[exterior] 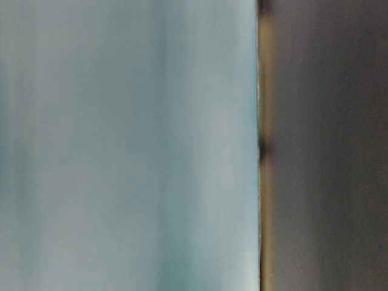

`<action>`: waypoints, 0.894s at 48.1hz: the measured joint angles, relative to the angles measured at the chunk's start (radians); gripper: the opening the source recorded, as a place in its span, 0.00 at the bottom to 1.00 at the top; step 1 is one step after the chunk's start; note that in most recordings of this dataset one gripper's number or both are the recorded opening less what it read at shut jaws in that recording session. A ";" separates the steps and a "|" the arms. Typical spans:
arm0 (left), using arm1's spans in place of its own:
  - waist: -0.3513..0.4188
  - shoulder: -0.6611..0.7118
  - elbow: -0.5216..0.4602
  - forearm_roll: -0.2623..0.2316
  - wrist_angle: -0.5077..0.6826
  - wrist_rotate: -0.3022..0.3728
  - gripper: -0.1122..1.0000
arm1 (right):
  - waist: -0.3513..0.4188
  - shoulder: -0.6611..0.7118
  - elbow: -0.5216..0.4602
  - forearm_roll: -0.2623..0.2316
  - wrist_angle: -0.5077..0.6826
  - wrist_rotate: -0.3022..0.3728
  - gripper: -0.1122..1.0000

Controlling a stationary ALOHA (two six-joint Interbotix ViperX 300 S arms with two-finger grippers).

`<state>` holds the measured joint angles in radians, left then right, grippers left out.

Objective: Insert the LAN cable into the hub.
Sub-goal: 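Lower the left gripper onto the grey Anker hub and grasp it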

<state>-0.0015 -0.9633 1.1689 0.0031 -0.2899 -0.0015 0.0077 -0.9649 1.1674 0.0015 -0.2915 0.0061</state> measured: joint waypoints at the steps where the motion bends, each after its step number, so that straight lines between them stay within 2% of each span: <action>1: 0.000 0.000 0.000 0.000 0.000 0.000 0.15 | 0.000 0.000 0.000 0.000 0.002 0.000 0.13; 3: 0.000 0.009 0.000 0.015 -0.012 -0.002 0.16 | 0.000 0.008 -0.002 0.003 0.002 0.000 0.11; 6: 0.000 0.034 -0.002 0.032 -0.037 -0.005 0.10 | 0.000 0.028 -0.008 0.020 0.015 0.008 0.10; 8: 0.000 0.046 -0.002 0.035 -0.058 -0.008 0.10 | 0.000 0.051 -0.017 0.028 0.029 0.017 0.10; 19: 0.000 0.106 -0.002 0.037 -0.107 -0.008 0.10 | 0.002 0.198 -0.074 0.035 0.037 0.037 0.10; 27: -0.017 0.156 -0.002 0.038 -0.137 -0.023 0.11 | 0.040 0.295 -0.110 0.037 0.032 0.046 0.10; 30: -0.028 0.173 -0.002 0.038 -0.172 -0.037 0.14 | 0.046 0.321 -0.120 0.038 0.025 0.061 0.10; 35: -0.038 0.204 0.009 0.038 -0.224 -0.058 0.30 | 0.040 0.344 -0.129 0.038 0.018 0.092 0.10; 43: -0.063 0.285 0.020 0.038 -0.276 -0.097 0.67 | 0.038 0.370 -0.138 0.038 0.018 0.104 0.13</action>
<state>-0.0644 -0.6780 1.1888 0.0414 -0.5660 -0.0982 0.0460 -0.5952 1.0293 0.0399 -0.2730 0.1104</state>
